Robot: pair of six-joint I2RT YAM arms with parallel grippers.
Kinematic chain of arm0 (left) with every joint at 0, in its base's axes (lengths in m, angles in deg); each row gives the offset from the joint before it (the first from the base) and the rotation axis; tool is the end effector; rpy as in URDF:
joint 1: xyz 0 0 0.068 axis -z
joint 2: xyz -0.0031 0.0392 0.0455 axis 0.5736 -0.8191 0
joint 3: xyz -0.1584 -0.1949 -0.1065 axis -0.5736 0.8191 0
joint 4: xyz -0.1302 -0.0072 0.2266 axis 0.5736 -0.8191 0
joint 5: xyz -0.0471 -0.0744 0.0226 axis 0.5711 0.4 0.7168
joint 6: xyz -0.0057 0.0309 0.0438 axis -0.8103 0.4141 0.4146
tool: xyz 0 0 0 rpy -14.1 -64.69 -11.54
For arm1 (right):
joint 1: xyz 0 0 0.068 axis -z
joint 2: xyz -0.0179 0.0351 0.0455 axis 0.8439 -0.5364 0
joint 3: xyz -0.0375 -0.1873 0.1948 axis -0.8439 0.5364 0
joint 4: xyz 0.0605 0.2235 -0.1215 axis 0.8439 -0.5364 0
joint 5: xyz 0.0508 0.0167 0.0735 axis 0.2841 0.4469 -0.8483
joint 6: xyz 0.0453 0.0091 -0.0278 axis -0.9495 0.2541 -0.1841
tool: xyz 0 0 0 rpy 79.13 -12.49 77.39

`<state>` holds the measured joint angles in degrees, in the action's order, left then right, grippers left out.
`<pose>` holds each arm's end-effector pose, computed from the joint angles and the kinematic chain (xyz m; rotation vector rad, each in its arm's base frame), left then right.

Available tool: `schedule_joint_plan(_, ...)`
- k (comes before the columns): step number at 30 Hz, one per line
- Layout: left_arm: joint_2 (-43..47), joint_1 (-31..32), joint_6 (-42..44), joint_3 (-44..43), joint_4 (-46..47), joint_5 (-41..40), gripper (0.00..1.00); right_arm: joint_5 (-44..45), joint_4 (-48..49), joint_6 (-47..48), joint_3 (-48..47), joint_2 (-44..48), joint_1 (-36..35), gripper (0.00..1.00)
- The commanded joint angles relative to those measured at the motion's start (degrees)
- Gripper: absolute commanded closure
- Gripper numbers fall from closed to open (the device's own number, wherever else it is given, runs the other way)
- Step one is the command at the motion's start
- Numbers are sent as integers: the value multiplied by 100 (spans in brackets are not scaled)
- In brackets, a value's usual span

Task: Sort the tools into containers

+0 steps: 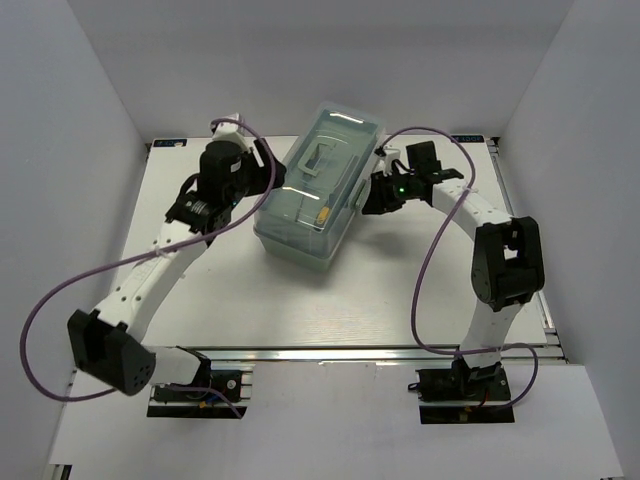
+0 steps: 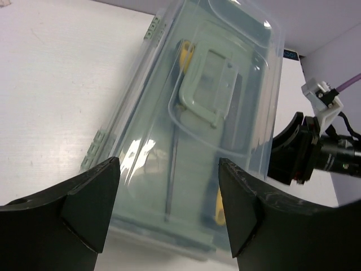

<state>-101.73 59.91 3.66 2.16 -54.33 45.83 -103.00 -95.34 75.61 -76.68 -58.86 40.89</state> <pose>0.2853 -0.1273 0.3831 -0.1393 1.9837 -0.4704 0.3918 0.1378 0.2447 -0.6809 2.2366 0.8011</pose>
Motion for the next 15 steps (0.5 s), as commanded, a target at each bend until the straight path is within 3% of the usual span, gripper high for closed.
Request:
schedule_joint_plan(1, 857, -21, -234, 605, 218, 126, 20, 30, -88, 351, 275, 480, 513, 62)
schedule_joint_plan(3, 1391, -21, -419, 994, 429, 179, 19, -5, -255, 649, 556, 743, 716, 57)
schedule_joint_plan(5, 1779, -21, -622, 1574, 700, 223, 2, 12, -379, 817, 680, 937, 989, 51)
schedule_joint_plan(10, 2746, -21, -667, 2296, 922, 232, 2, 188, -739, 1081, 646, 1535, 1227, 47)
schedule_joint_plan(15, 3003, -21, -464, 2445, 746, 206, 2, 319, -319, 608, 654, 2123, 1218, 39)
